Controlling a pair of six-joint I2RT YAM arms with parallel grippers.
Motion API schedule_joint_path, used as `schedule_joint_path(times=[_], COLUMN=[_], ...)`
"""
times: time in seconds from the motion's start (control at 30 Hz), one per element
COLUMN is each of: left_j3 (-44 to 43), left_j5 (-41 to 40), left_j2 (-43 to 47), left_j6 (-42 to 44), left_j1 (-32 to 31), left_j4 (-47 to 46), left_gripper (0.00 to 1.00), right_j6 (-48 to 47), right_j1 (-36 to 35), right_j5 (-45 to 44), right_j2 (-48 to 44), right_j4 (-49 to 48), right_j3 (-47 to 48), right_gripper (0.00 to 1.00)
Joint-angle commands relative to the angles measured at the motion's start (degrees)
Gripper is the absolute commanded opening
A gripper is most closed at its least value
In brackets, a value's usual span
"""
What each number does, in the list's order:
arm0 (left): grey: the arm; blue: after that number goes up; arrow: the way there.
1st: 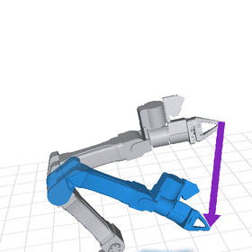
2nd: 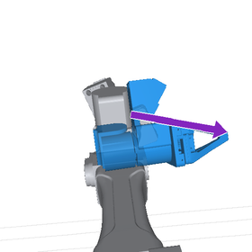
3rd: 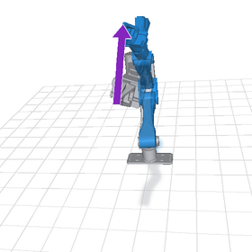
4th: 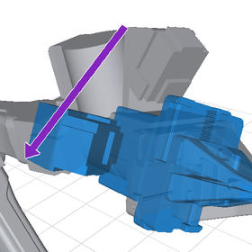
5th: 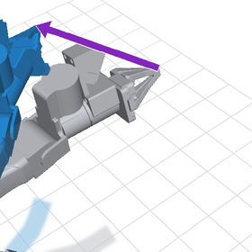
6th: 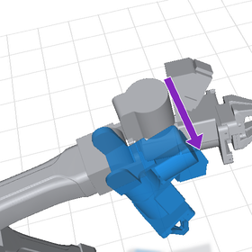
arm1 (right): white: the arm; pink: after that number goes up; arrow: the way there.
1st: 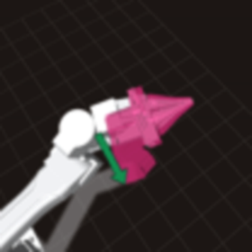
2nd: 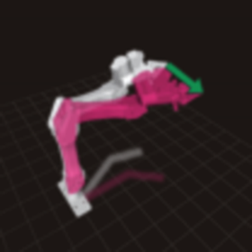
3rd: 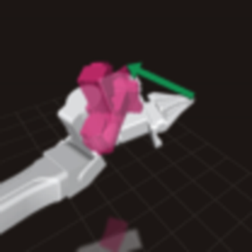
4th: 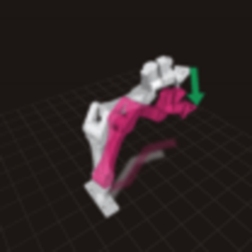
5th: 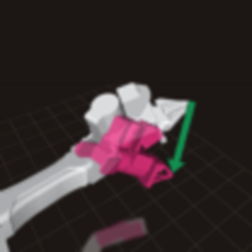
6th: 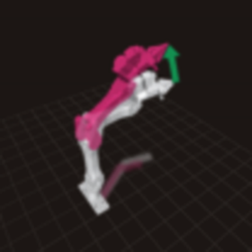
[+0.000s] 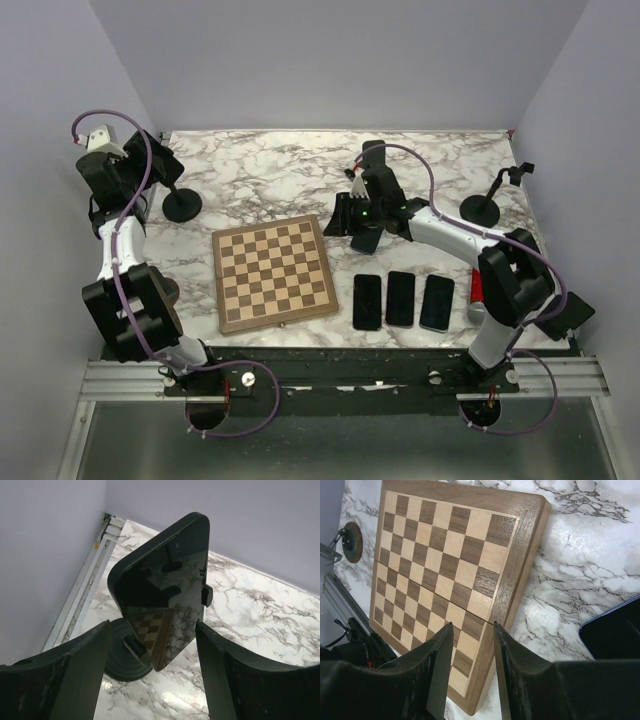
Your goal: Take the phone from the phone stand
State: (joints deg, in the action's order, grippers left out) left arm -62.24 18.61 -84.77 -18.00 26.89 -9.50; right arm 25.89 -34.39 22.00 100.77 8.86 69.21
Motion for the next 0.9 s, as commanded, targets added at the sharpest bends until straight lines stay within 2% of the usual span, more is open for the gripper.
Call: schedule_joint_path(times=[0.0,0.1,0.33,0.53,0.67,0.7,0.77,0.8,0.87], left_j3=[-3.02,-2.82,-3.26,-5.46,-3.48,-3.34,-3.86,-4.07,-4.27], left_j5=[10.61,13.74,19.09,24.23,27.26,27.94,28.66,28.89,29.97], left_j2=[-3.77,-4.9,-7.35,-10.16,-10.85,-10.98,-11.41,-11.59,-11.81], left_j6=[2.57,2.1,-1.28,-6.53,-11.86,-12.93,-14.84,-15.57,-17.08], left_j1=[1.0,1.1,1.66,1.67,1.66,1.58,1.31,0.96,0.24], left_j4=[-8.86,-13.86,-19.9,-20.84,-27.85,-29.65,-31.1,-31.81,-34.41], left_gripper=[0.75,0.73,0.52,0.37,0.28,0.23,0.05,0.01,0.01], right_j6=[-1.82,-2.39,-3.02,-3.16,-2.75,-2.67,-2.57,-2.62,-2.6], right_j1=[-0.02,-0.06,-0.04,-0.01,-0.06,-0.07,-0.06,-0.06,-0.04], right_j5=[2.76,2.96,2.87,2.27,1.65,1.73,1.4,1.12,0.53], right_j2=[-2.88,-3.47,-3.83,-4.01,-3.94,-3.94,-3.93,-3.93,-3.61], right_j4=[-1.04,-0.99,-0.16,0.67,0.63,0.59,0.29,0.32,0.2], right_j3=[-1.31,-1.7,-1.71,-1.19,-1.11,-1.18,-1.27,-1.27,-0.93], right_gripper=[0.46,0.46,0.46,0.46,0.46,0.46,0.46,0.46,0.46])
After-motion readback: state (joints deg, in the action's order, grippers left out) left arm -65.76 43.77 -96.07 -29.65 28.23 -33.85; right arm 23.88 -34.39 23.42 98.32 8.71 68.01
